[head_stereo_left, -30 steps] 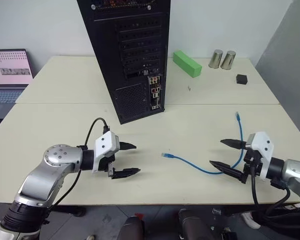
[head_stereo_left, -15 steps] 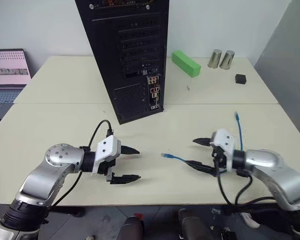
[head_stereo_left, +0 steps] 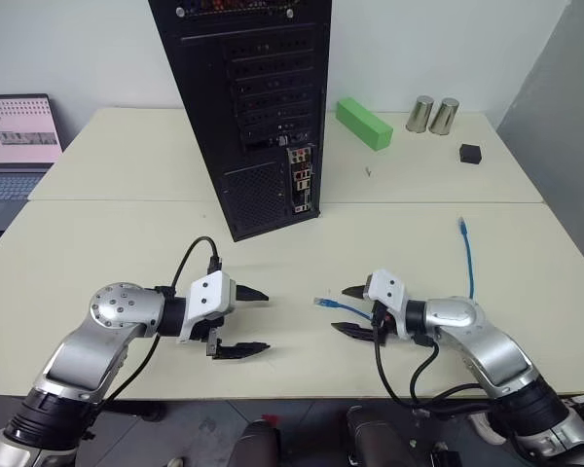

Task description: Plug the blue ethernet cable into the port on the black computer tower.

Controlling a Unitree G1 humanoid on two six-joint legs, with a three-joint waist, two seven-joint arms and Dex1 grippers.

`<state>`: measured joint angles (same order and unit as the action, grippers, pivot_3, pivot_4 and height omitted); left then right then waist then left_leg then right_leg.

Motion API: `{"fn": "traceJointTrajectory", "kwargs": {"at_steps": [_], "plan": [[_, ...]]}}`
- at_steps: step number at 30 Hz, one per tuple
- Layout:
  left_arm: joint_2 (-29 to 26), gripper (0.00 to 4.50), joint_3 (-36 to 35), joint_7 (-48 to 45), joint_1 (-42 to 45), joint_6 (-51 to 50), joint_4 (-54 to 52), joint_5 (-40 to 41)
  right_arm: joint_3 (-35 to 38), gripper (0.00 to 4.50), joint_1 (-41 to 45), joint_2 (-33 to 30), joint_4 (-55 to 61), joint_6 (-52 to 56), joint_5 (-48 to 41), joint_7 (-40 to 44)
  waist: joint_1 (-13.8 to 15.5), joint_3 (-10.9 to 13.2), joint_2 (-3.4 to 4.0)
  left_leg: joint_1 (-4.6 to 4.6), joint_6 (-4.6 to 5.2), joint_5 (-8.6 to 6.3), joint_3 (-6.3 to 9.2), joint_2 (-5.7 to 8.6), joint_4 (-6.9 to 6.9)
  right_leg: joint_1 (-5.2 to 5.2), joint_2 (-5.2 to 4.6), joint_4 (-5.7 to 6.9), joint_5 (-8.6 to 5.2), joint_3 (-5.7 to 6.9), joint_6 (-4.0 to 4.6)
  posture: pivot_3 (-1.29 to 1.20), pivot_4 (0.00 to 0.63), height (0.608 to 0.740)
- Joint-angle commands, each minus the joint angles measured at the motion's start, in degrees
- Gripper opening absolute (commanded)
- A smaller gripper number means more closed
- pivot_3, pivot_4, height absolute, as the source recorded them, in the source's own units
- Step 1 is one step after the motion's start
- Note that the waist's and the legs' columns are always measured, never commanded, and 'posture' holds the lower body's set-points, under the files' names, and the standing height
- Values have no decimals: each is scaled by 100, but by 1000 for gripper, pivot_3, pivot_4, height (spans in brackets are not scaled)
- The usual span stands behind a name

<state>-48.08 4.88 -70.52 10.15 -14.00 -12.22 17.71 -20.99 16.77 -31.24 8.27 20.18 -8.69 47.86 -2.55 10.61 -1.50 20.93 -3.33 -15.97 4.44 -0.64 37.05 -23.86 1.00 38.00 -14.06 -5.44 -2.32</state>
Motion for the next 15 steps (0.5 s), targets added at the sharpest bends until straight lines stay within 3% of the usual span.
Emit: {"fn": "traceJointTrajectory", "kwargs": {"at_steps": [1,6,10,15], "plan": [[79,4500,14,36,75,190,46,-35,-15,2509,109,9,8,-198,187,66,-2,0,0,-1,0,0,0,0,0,0,0,0,0,0,0,0,150,740],[242,4500,124,83,188,338,214,-134,45,1331,135,-4,-45,-196,246,126,-1,0,0,-1,0,0,0,0,1,1,0,1,0,0,0,0,150,740],[356,4500,221,103,296,419,354,-225,98,122,207,-3,-40,-190,265,153,-3,0,0,-2,0,0,1,0,2,2,0,3,1,0,0,0,150,740],[681,4500,377,247,690,446,724,-343,115,54,308,-78,298,-103,228,326,13,0,0,-1,0,0,3,3,4,2,0,4,1,3,0,0,150,740]]}}
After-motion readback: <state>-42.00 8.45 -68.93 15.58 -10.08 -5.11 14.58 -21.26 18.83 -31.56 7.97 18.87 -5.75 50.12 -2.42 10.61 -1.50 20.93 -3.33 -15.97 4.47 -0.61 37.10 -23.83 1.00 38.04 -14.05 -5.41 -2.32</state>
